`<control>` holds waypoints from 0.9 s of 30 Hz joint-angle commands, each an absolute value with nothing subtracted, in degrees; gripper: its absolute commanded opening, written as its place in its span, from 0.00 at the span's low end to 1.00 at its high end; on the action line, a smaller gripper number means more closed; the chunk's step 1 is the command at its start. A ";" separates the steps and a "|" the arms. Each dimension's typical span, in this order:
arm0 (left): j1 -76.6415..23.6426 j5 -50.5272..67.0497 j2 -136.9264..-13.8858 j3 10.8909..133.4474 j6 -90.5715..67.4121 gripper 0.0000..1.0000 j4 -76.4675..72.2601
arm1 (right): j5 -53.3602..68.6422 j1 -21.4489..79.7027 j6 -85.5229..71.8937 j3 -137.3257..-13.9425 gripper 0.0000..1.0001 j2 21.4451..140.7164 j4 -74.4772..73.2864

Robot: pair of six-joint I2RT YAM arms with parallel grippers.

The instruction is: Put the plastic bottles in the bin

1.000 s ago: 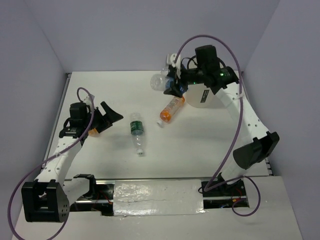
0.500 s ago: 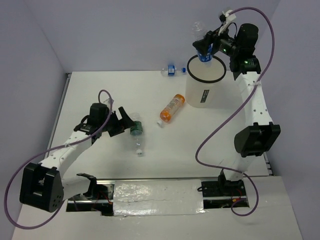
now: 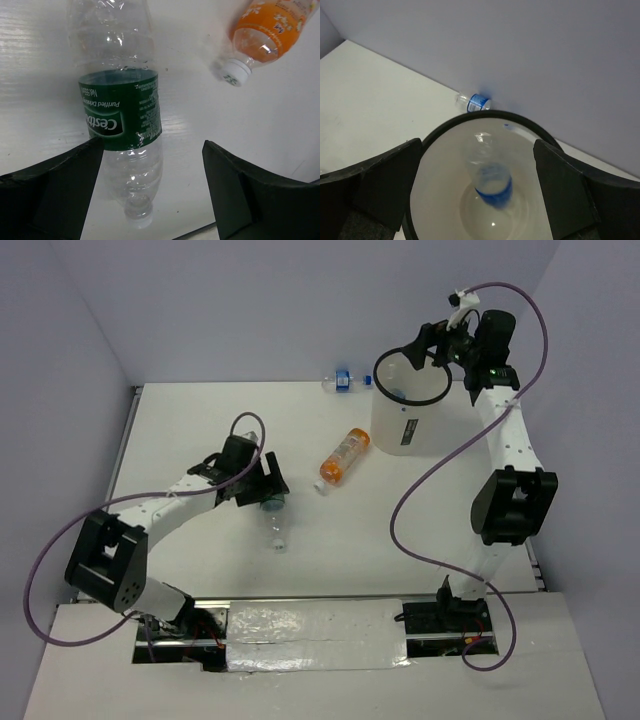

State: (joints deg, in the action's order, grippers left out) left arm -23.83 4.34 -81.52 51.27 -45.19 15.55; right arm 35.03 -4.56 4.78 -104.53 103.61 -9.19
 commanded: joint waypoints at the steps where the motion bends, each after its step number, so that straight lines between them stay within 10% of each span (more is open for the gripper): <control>1: -26.18 0.26 -85.42 55.10 -44.91 0.93 17.14 | 37.78 -4.57 7.20 -103.18 1.00 98.18 -10.27; 14: -30.50 -11.08 -99.84 62.67 -43.77 0.84 24.96 | 59.75 -3.08 9.13 -92.64 1.00 87.28 -22.05; 27: -30.59 -3.26 -89.59 59.68 -43.15 0.39 15.57 | 60.82 14.23 14.25 -82.99 1.00 85.25 -40.97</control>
